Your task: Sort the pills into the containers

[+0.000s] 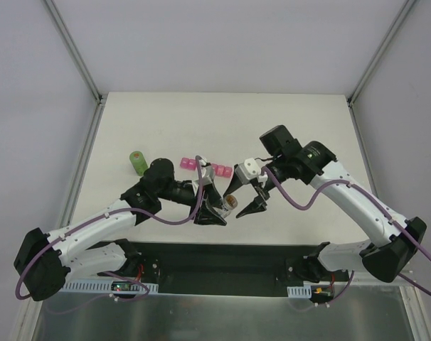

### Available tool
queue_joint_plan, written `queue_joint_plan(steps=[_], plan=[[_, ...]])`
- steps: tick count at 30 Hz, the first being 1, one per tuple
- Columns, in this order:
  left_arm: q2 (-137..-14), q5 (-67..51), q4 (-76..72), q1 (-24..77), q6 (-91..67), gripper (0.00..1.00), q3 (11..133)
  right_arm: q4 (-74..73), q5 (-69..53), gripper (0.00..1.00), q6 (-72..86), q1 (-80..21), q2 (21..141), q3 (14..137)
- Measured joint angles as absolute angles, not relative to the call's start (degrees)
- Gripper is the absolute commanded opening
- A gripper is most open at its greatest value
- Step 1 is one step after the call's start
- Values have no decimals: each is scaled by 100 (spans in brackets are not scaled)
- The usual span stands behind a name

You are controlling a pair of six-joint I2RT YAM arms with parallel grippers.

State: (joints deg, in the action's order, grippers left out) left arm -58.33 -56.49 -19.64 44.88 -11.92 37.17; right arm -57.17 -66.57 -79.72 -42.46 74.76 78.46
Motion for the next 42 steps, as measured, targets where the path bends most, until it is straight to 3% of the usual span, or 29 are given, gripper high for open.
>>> queue_joint_plan(steps=[4,7,12,24,27,28,29,30,33,37,42], plan=[[-5852,-5730,-1966,4495,-1229,0,3717,-5367,-6543,30,-7769,-4230,7474,7747],[-5850,-5701,-1911,4491,-1251,0,3717,-5144,-6490,22,-7476,-4230,7428,7651],[-5693,-5273,-1653,4491,-1175,0,3717,-4405,-6189,17,-6237,-4252,7269,7417],[-5433,-2248,-729,4847,-80,0,3798,-3155,-4945,12,-2521,-4014,7988,7452],[-5610,-1896,-854,4880,-32,0,3798,-2801,-4810,31,-2021,-3938,8090,7452],[-5627,-1848,-897,4877,-32,0,3798,-2722,-4799,47,-1949,-3918,8103,7452],[-5629,-1817,-937,4877,-34,0,3798,-2663,-4803,55,-1911,-3898,8103,7452],[-5627,-1793,-993,4877,-40,0,3798,-2604,-4821,70,-1890,-3881,8084,7452],[-5612,-1778,-1365,4862,-78,0,3798,-2554,-4971,90,-1918,-3852,7957,7408],[-5468,-2021,-1745,4764,-207,0,3763,-2502,-5452,94,-2342,-3719,7540,7273],[-5321,-2397,-1962,4751,-362,0,3669,-2486,-5808,87,-2676,-3684,7177,7255]])
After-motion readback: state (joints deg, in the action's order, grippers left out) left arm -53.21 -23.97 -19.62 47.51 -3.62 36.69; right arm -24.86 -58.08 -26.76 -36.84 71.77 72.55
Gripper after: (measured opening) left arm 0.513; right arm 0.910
